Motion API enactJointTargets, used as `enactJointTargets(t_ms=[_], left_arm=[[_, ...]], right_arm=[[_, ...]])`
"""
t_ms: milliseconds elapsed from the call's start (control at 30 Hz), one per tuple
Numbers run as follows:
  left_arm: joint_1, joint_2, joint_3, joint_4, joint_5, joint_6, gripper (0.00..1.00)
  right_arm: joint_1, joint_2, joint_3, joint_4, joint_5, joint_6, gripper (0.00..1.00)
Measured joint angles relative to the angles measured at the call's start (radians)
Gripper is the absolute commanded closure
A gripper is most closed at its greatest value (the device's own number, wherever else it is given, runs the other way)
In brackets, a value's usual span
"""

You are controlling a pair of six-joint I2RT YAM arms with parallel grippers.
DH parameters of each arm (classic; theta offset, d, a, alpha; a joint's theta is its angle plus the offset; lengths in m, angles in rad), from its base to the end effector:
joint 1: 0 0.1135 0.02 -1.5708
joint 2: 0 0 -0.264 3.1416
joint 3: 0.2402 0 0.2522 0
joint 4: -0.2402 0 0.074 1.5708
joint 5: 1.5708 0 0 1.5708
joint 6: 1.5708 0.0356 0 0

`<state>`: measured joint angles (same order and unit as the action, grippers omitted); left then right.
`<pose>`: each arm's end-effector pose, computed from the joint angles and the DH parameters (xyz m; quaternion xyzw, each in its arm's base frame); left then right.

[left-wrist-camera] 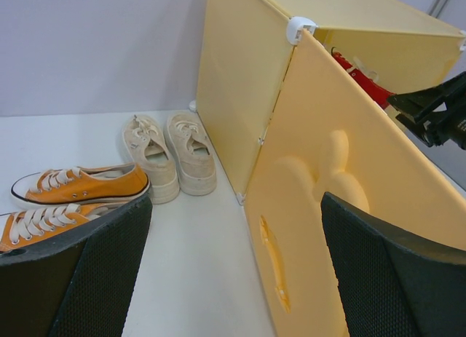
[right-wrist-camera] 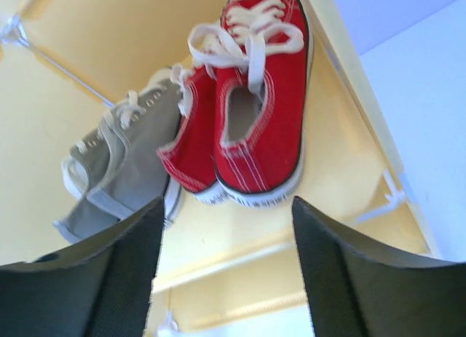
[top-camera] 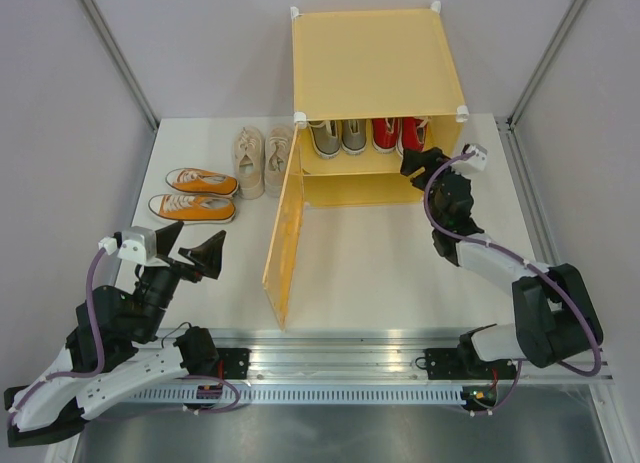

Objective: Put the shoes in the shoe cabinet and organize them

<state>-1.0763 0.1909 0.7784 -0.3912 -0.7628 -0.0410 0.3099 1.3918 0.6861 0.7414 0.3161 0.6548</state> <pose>0.0355 -0.0141 0.3688 0.0414 0.6541 -0.1800 0.7335 0.2949 0.0828 0.2639 0.2293 0.6561 0.2328 0.6803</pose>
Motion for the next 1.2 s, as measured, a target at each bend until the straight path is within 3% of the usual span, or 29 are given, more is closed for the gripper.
enactJointTargets(t_ms=[67,167,367,600,767,967,1200], left_arm=[[0.000,0.000,0.000,0.000,-0.003,0.000,0.00],[0.000,0.004,0.006,-0.008,-0.005,-0.001,0.01],[0.000,0.125,0.168,-0.068,0.031,-0.030,0.00],[0.003,0.525,0.574,-0.135,0.079,-0.040,0.00],[0.003,0.835,0.758,-0.207,0.068,-0.040,0.00],[0.026,1.115,0.797,-0.323,0.042,-0.043,0.00],[0.080,1.173,0.803,-0.427,-0.033,-0.049,0.05]], right_arm=[[0.000,-0.024,-0.036,-0.004,-0.010,-0.001,0.37],[0.000,-0.058,-0.074,-0.015,-0.024,-0.011,0.59],[0.000,-0.106,-0.114,-0.025,-0.047,-0.034,0.73],[0.000,-0.175,-0.151,-0.062,-0.062,-0.053,0.74],[0.000,-0.231,-0.164,-0.105,-0.073,-0.067,0.84],[0.000,-0.247,-0.166,-0.130,-0.084,-0.088,0.85],[0.000,-0.212,-0.166,-0.135,-0.096,-0.111,0.88]])
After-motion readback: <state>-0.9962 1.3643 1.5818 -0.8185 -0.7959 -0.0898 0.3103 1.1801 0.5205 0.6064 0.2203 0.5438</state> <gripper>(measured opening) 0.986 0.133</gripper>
